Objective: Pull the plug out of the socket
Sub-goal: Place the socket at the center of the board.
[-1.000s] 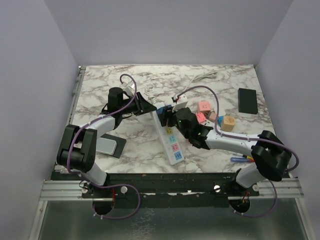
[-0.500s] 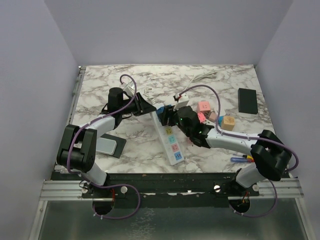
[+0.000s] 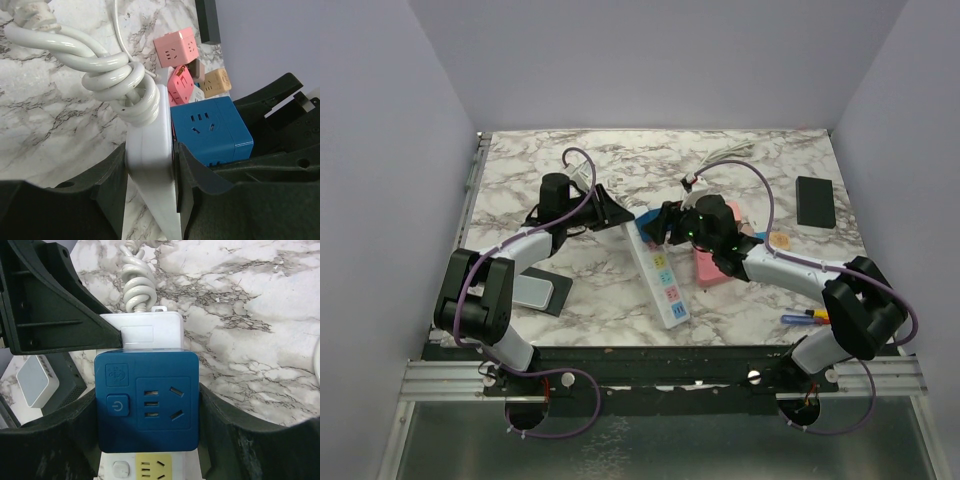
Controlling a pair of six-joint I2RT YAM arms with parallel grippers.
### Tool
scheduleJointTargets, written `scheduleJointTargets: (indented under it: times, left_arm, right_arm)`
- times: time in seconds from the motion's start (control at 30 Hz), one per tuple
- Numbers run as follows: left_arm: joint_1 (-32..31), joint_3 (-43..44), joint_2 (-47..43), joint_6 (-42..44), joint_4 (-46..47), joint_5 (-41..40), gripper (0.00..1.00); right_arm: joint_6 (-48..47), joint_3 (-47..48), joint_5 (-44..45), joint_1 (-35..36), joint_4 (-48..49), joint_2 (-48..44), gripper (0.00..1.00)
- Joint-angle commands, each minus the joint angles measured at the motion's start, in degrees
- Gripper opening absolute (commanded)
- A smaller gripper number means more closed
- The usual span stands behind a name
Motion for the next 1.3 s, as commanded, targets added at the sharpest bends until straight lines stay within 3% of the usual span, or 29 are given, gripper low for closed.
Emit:
scheduleJointTargets:
  times: [0.0, 0.2, 0.4, 0.6, 0.9, 1.27]
  left_arm:
    - [-0.06, 0.52, 0.01, 6.68, -3.11, -0.91, 0.00]
    - [-0.05, 1.19, 0.25, 8.15, -6.25, -3.04, 0.00]
    - [-0.05, 1.56, 0.37, 8.77, -8.23, -4.55, 0.00]
    - [0.03, 1.67, 0.13, 9.60, -10.04, -7.18, 0.00]
    - [0.05, 1.94, -0.05, 10.05, -10.04, -6.47, 0.00]
    - [-0.04, 2.38, -0.61, 11.47, -9.95, -5.11, 0.00]
  right_arm:
    - [0.27, 1.36, -4.55, -1.12, 6.49, -1.45, 0.01]
    - [-4.06, 0.64, 0.12, 1.05, 6.60, -1.69, 0.01]
    - [-12.01, 3.31, 14.52, 8.25, 2.68, -0.58, 0.01]
    - [-18.06, 6.48, 21.47, 13.21, 0.10, 2.45, 0.01]
    - [-12.67, 6.40, 19.53, 12.62, 0.62, 1.72, 0.01]
    - [-2.06, 5.90, 0.73, 2.03, 0.32, 0.12, 0.01]
